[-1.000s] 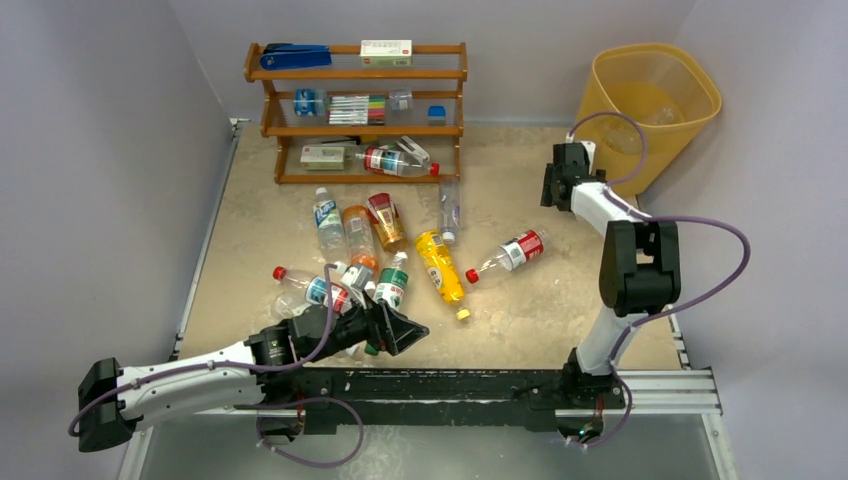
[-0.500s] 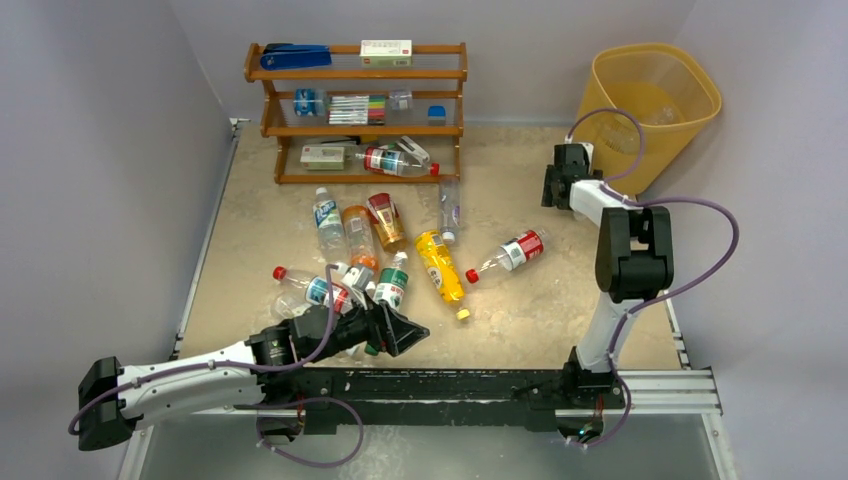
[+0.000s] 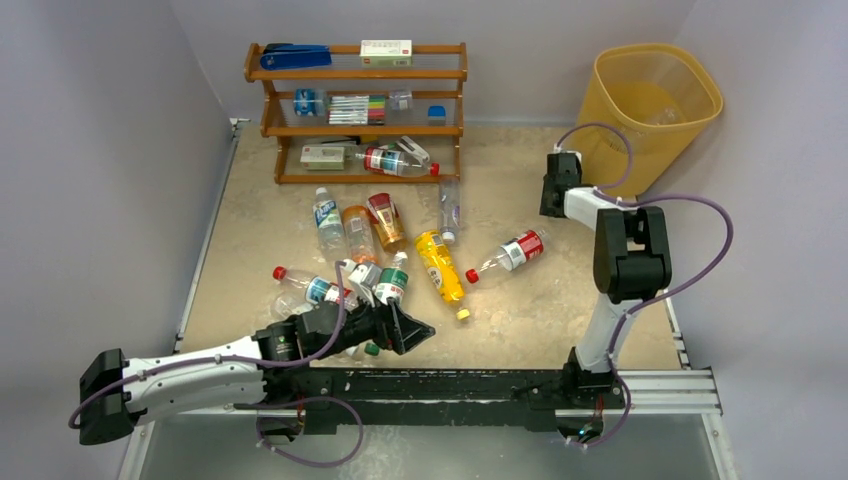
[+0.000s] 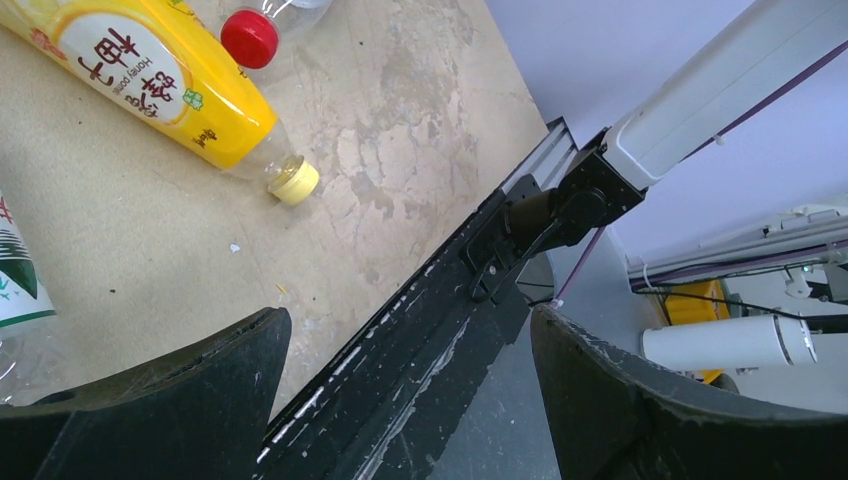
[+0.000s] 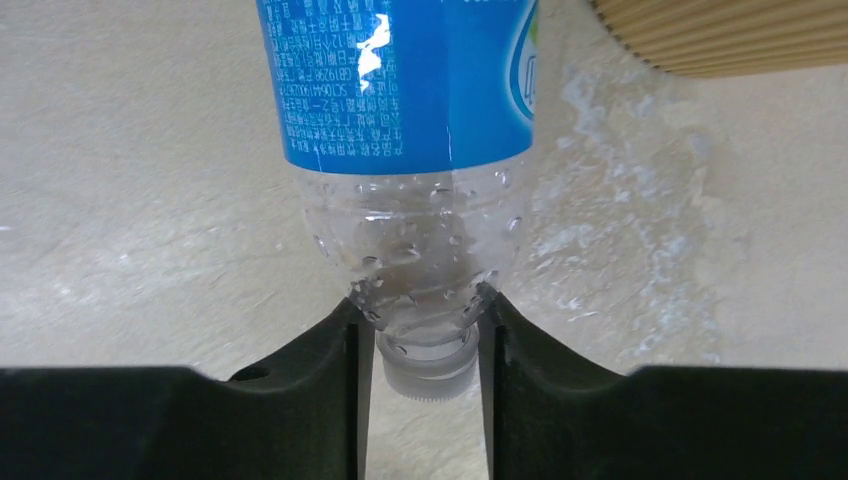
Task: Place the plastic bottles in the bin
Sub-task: Pick up the plastic bottle at the center of the board.
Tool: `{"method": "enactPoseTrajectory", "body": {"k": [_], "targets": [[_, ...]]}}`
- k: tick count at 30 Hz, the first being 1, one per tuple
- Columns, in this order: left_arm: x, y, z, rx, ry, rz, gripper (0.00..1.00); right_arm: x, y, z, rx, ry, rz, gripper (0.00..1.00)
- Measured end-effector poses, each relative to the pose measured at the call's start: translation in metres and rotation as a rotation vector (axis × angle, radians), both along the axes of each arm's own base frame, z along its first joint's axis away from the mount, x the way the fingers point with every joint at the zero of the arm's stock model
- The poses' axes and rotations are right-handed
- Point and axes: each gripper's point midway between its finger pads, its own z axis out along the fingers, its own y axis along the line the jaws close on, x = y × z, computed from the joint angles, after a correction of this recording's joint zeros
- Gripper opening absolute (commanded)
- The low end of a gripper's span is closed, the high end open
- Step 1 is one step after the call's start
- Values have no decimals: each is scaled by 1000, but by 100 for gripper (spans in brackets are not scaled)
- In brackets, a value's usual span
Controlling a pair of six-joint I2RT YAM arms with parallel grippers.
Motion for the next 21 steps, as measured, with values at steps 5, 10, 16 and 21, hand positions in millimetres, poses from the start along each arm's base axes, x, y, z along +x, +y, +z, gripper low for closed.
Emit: {"method": "enactPoseTrajectory", "body": {"k": [5, 10, 16, 21], "targets": [[-1, -1, -2, 9, 2, -4, 90, -8, 18, 8, 27, -9, 39, 34], [-2, 0, -1, 6, -2, -4, 90, -11, 43, 59, 71, -94, 109, 35], [-1, 1, 2, 3, -19, -1, 90, 2, 61, 180, 122, -341, 178, 37], [0, 1, 2, 4, -21, -1, 90, -4, 66, 276, 153, -540, 217, 39]]}}
